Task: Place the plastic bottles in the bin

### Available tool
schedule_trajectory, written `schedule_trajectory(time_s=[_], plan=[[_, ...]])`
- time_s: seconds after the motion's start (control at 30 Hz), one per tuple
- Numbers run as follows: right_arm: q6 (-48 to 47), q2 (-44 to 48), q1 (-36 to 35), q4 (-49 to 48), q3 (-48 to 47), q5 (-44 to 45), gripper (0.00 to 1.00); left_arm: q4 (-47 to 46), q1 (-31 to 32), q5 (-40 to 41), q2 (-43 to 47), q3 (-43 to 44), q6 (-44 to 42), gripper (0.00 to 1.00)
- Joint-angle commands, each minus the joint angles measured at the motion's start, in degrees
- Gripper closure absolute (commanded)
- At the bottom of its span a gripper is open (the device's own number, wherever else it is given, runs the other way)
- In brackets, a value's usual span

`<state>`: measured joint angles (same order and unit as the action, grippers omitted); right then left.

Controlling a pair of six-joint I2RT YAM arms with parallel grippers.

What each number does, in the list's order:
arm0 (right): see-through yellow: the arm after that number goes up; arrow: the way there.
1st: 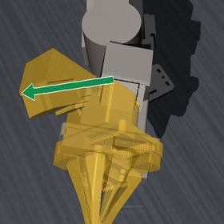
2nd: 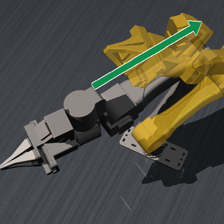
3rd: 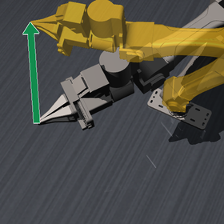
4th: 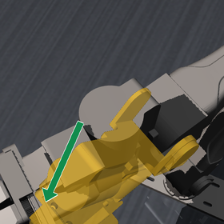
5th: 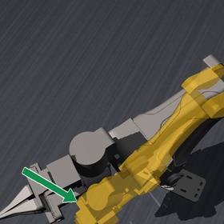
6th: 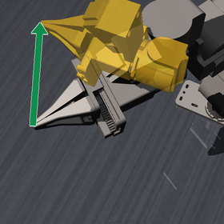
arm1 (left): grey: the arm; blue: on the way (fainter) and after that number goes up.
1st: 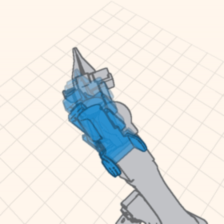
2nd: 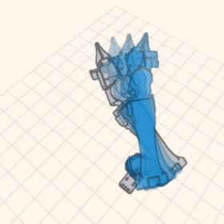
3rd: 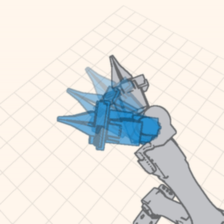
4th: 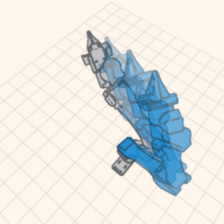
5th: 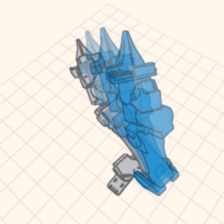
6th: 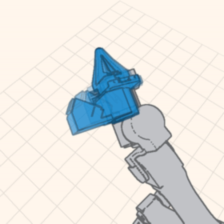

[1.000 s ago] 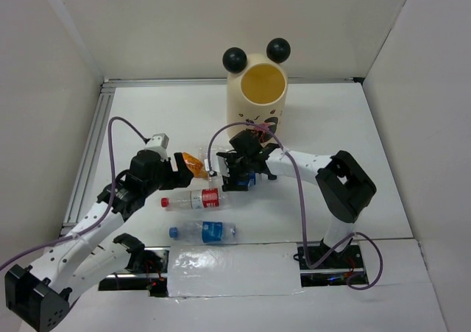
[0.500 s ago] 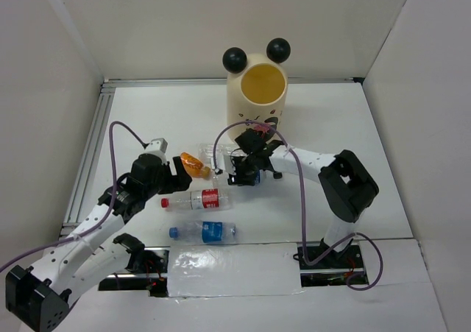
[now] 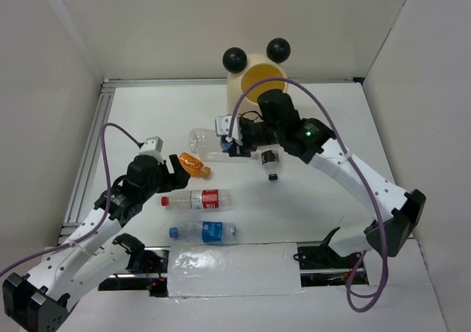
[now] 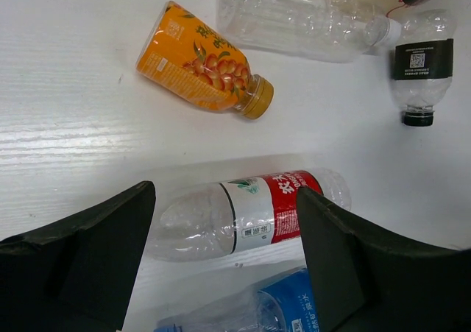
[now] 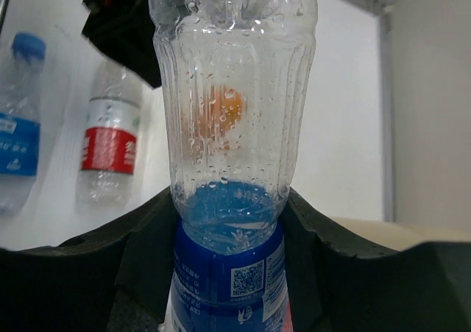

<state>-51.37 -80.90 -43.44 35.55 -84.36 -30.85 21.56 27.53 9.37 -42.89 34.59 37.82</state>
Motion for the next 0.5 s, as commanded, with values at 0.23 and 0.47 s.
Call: schedule_trajectory(time_s=[0.23,0.47], plan=[[10.7,4.6,16.4,-41.5,8.3,-11.4,0.69,-5.5,0.2,-2.9,-3.4,0.5,-1.0,0.1],[14.5,-2.9,24.2,-51.2,1.4,-20.6,0.67,-6.0,0.2,-4.1,-4.2,1.8,-1.5,0.1]])
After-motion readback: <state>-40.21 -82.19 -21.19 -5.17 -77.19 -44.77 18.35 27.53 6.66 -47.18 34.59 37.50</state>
